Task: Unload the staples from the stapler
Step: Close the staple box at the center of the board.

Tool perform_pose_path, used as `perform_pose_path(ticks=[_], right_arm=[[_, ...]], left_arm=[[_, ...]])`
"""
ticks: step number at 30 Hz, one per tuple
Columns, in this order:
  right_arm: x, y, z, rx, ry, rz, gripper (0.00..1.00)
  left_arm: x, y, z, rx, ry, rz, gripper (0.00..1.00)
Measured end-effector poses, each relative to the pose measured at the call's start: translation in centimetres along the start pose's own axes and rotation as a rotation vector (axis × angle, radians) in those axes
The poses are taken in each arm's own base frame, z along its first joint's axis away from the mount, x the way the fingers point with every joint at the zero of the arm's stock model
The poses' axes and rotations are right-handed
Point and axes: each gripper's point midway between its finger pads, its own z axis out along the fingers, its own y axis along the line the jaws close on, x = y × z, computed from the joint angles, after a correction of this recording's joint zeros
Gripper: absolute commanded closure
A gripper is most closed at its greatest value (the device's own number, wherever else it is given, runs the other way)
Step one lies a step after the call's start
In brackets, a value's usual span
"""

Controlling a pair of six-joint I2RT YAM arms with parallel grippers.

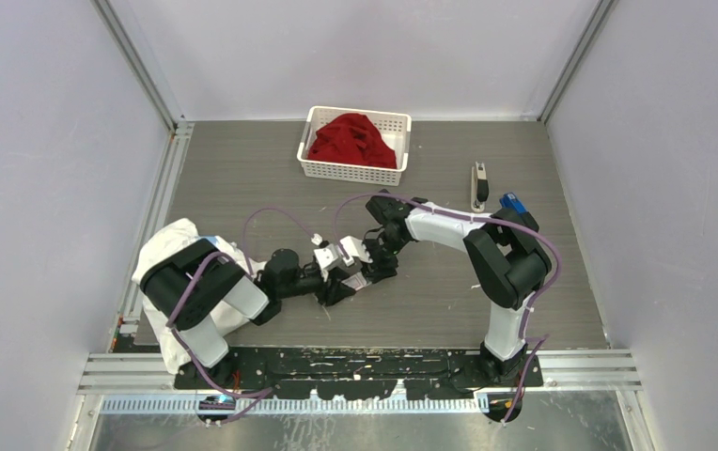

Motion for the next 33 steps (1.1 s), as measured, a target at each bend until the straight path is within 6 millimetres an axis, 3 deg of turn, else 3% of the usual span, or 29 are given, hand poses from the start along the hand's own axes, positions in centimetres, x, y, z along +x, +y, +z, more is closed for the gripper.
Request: perform_pose_path(ticks=[23, 33], right_arm=[[0.22, 0.55, -0.14, -0.018, 0.005, -0.012, 0.51], [0.17, 0.52, -0.12, -0.01, 0.009, -0.024, 0.51]], left_arm=[[0.15, -0.23, 0.21, 0.009, 0.001, 0.028, 0.49], [0.18, -0.28, 0.2, -0.023, -0.015, 0.042, 0.37]])
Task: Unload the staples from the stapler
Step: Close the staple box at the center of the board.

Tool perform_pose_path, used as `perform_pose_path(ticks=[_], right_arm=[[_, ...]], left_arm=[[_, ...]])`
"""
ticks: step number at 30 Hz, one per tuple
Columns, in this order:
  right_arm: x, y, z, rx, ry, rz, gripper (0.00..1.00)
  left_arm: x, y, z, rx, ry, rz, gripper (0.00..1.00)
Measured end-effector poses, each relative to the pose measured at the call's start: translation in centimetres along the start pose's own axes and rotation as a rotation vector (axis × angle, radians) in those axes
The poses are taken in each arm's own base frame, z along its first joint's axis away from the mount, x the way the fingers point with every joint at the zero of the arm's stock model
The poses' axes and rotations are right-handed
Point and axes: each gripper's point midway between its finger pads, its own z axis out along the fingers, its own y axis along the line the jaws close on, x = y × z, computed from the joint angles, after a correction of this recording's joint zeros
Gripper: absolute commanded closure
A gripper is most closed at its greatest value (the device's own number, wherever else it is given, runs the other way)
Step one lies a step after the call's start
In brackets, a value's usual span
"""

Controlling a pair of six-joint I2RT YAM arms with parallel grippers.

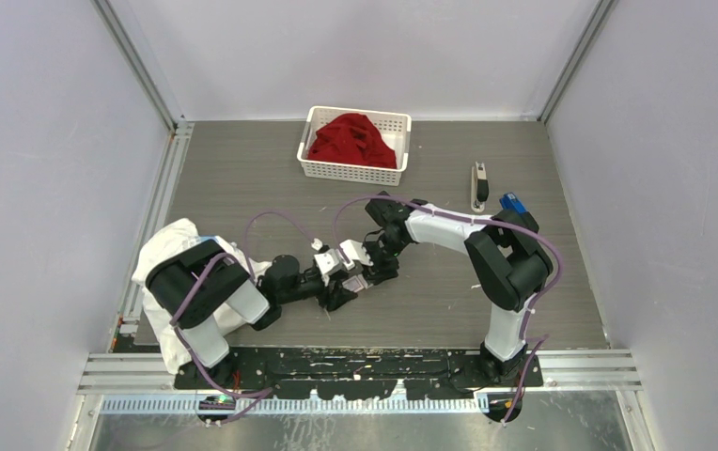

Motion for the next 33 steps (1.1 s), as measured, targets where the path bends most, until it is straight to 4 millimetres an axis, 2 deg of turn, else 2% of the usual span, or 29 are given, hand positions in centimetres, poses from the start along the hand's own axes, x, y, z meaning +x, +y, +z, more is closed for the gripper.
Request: perform_pose_path(ticks=[17, 26, 33], right_arm=[[-0.8, 0.4, 0.5, -0.017, -0.026, -0.023, 0.51], [-1.2, 0.6, 0.7, -0.026, -0.051, -0.047, 0.51], [-1.2, 0.6, 0.7, -0.025, -0.055, -0.044, 0.51]], left_arm=[[0.8, -0.6, -1.3, -0.038, -0.027, 0.014, 0.33], [0.9, -0.6, -1.8, -0.058, -0.04, 0.004, 0.37], [0.9, -0.6, -1.9, -0.064, -0.053, -0.012, 0.35]])
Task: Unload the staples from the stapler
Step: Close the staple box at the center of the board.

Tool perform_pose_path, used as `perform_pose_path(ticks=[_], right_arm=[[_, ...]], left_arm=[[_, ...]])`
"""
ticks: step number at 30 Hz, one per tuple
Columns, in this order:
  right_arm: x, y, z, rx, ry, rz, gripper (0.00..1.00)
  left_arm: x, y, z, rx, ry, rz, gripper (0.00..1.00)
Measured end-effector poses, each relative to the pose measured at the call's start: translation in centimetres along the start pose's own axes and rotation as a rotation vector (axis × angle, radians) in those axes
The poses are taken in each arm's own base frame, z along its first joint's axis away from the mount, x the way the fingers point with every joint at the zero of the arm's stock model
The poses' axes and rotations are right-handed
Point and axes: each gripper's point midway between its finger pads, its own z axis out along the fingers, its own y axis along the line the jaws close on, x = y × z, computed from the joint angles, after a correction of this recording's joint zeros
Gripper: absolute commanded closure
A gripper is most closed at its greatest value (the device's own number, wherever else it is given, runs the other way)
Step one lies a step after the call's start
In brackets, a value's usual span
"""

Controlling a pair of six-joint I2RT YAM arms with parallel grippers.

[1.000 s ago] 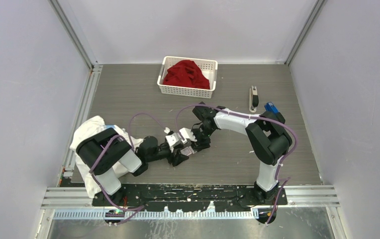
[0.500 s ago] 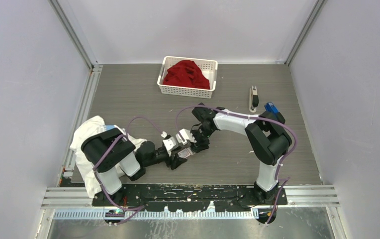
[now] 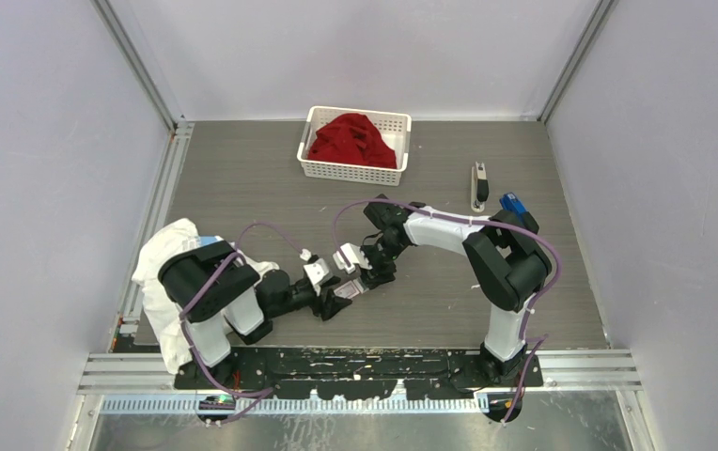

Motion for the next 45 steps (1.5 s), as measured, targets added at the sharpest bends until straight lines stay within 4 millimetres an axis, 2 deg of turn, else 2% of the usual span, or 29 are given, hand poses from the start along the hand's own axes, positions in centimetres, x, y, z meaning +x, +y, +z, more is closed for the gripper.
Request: perform_pose_path(ticks=[12, 16, 20, 25, 45], right_arm=[[0.1, -0.1, -0.1, 0.003, -0.007, 0.001, 0.52], [0.2, -0.1, -0.2, 0.004, -0.009, 0.001, 0.52], [0.1, -0.1, -0.1, 0.003, -0.01, -0.001, 0.52], [0.3, -0.1, -0.2, 0.006, -0.011, 0.003, 0.52], [1.1, 0.1, -1.0, 0.013, -0.03, -0.069, 0.53]], left_arm=[[0.2, -0.7, -0.4, -0.032, 0.003, 0.003, 0.36], [0.3, -0.8, -0.4, -0.051, 0.013, 0.009, 0.42], [0.3, -0.7, -0.3, -0.065, 0.023, 0.014, 0.53], [0.3, -0.6, -0.1, -0.071, 0.037, 0.014, 0.58], [0.0, -0.7, 1.6, -0.025, 0.053, 0.07, 0.52]])
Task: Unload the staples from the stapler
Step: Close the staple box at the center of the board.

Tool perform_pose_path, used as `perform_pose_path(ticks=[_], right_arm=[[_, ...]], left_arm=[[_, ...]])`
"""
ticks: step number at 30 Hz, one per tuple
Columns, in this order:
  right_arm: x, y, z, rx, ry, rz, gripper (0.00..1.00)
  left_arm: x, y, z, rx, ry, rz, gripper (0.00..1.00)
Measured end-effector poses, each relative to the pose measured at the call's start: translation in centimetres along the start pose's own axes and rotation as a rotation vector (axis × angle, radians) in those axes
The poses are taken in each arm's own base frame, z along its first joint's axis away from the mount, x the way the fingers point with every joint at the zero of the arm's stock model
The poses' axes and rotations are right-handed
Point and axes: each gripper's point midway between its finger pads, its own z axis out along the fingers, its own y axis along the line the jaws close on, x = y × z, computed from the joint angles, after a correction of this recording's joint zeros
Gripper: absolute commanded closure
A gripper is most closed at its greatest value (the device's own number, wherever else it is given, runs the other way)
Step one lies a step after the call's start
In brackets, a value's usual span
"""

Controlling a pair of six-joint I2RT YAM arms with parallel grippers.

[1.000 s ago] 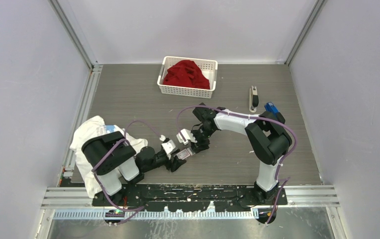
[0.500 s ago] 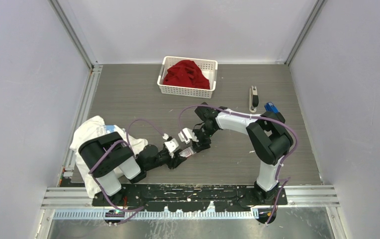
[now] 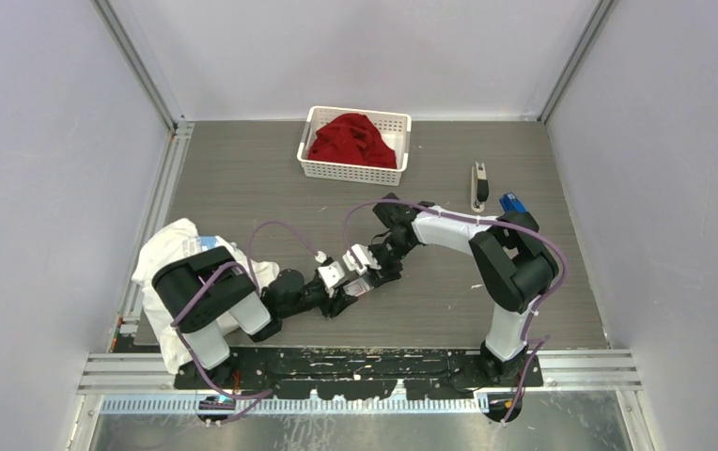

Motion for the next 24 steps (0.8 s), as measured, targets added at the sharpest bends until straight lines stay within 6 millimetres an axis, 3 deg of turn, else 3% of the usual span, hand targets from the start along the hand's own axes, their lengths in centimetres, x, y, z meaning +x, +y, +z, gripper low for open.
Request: perform_pose_path(ticks=[24], right_arm=[[0.43, 0.23, -0.48, 0.015, -0.007, 0.009, 0.52]], left_arm=[[-0.22, -0.35, 0.83, 0.036, 0.014, 0.014, 0.55]])
